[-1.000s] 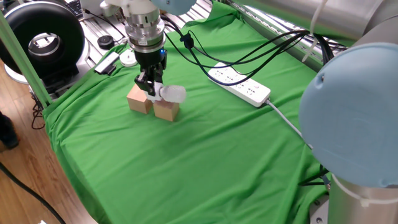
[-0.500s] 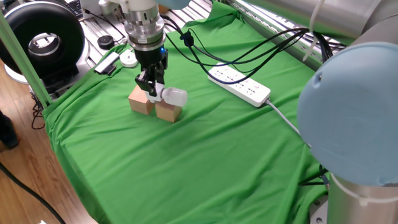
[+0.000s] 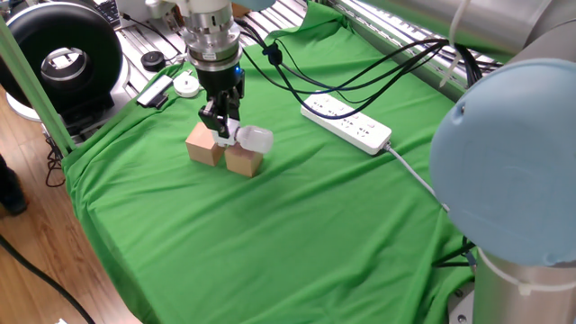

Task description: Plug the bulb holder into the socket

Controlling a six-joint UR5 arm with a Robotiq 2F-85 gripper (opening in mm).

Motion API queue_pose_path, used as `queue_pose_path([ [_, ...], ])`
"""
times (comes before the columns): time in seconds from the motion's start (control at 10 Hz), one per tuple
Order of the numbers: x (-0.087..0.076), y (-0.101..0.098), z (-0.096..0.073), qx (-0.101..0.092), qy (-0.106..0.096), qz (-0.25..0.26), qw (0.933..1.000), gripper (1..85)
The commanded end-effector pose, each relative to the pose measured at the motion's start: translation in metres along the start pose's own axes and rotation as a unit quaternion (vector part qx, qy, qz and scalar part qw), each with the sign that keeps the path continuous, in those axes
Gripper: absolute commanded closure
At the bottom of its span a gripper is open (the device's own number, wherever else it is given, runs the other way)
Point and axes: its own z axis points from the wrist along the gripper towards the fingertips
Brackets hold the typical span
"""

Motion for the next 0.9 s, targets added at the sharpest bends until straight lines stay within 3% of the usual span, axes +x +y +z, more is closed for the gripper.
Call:
queue_pose_path([
  [0.0,-0.0016,0.0017,0.0008,-0.012,-0.007,-0.003,0.9999,39.3],
  [0.8,0.0028,-0.0073,0.0093,-0.003,0.003,0.008,1.0000,40.3],
])
